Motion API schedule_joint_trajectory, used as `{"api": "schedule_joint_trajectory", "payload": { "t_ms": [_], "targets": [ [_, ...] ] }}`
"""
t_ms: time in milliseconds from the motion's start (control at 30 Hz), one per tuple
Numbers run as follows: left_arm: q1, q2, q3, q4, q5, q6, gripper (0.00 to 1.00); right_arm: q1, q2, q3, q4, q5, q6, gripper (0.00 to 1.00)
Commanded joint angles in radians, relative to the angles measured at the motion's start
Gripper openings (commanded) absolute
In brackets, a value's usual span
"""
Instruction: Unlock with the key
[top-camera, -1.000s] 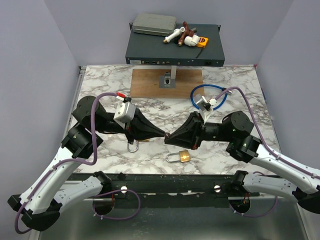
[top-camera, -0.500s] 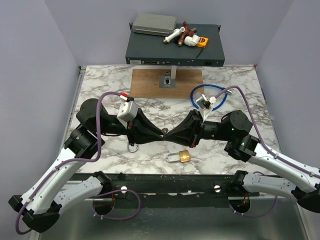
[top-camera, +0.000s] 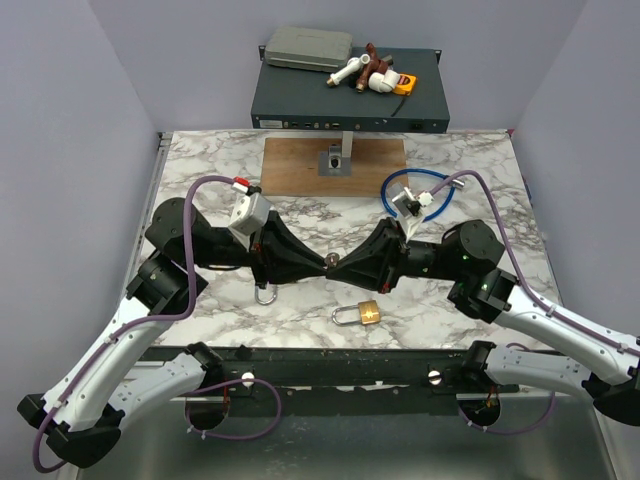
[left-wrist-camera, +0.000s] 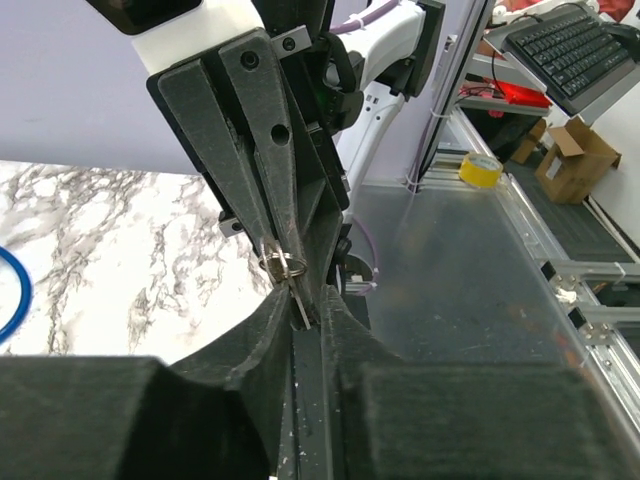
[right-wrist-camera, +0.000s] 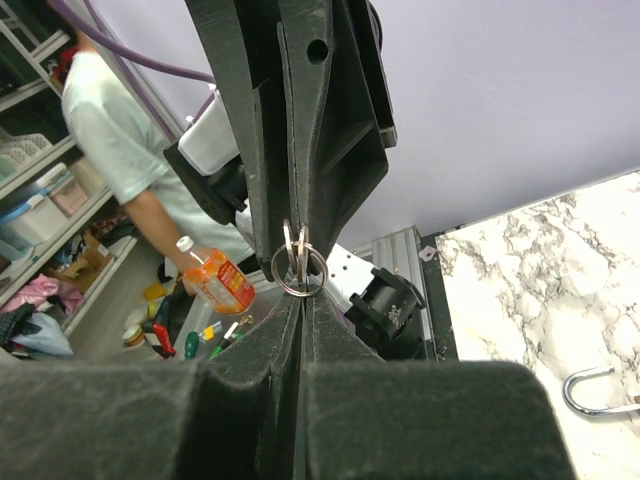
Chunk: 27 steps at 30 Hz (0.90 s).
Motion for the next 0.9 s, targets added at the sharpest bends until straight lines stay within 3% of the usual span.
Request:
{"api": "schedule_joint_trajectory", "payload": {
  "t_ms": [0, 300, 567, 867],
  "targets": [
    [0.006, 0.001, 0.000, 0.052, 0.016, -0.055, 0.19, 0.000, 0.012, 0.005, 0.006, -0.010, -0.010, 0.05],
    [0.006, 0.002, -0.018, 0.082, 0.036, -0.087, 0.22, -0.001, 0.022, 0.007, 0.028, -0.015, -0.001, 0.05],
    [0.006, -0.018, -0.043, 0.081, 0.049, -0.100, 0.34, -0.001, 0.016, 0.011, 0.022, 0.014, -0.012, 0.04],
    [0.011, -0.045, -0.056, 0.076, 0.091, -0.108, 0.34, -0.001, -0.013, 0.003, -0.004, 0.050, -0.027, 0.01]
  ]
}}
